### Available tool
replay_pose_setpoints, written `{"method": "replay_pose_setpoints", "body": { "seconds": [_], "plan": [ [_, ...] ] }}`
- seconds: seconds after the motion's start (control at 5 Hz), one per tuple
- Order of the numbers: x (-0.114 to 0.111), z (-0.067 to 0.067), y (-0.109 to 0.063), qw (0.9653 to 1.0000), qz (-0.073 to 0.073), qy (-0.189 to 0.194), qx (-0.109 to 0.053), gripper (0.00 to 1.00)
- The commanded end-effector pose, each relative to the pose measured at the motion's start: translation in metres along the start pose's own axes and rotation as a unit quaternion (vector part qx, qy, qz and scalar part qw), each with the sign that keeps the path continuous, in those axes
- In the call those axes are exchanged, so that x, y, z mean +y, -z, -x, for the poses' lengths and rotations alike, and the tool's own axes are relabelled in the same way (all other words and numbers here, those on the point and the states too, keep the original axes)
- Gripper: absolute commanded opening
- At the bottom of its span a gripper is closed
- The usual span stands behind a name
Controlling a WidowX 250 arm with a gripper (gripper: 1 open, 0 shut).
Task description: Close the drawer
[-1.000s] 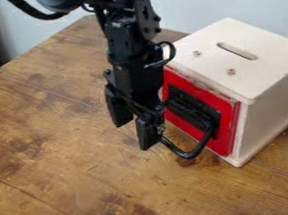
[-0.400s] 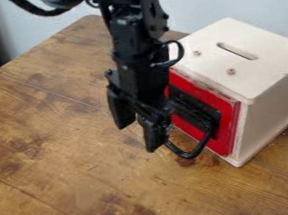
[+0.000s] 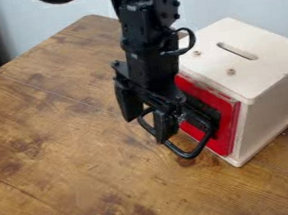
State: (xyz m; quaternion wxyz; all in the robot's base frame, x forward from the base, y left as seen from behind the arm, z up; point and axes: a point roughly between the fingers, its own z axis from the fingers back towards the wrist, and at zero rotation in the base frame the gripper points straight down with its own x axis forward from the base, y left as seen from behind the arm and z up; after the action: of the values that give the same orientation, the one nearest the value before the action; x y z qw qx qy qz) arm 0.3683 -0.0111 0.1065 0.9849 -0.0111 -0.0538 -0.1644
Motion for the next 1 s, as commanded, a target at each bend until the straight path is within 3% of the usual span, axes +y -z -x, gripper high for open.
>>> {"method": "replay_pose_setpoints", "body": {
  "seconds": [0.0,0.2,0.4,0.6,0.8],
  "plan": [
    [0.018,-0.007,-0.019,0.9993,-0.009,0.022,-0.029,1.00],
    [0.029,-0.003,-0.018,0.9993,-0.013,0.020,-0.027,1.00],
    [0.027,-0.003,-0.014,0.9995,-0.018,-0.009,-0.026,1.00],
    [0.020,-0.003,-0.010,0.9996,-0.013,-0.013,-0.020,1.00],
    [0.002,-0.004,0.003,0.9999,-0.007,0.007,-0.014,1.00]
  ]
}}
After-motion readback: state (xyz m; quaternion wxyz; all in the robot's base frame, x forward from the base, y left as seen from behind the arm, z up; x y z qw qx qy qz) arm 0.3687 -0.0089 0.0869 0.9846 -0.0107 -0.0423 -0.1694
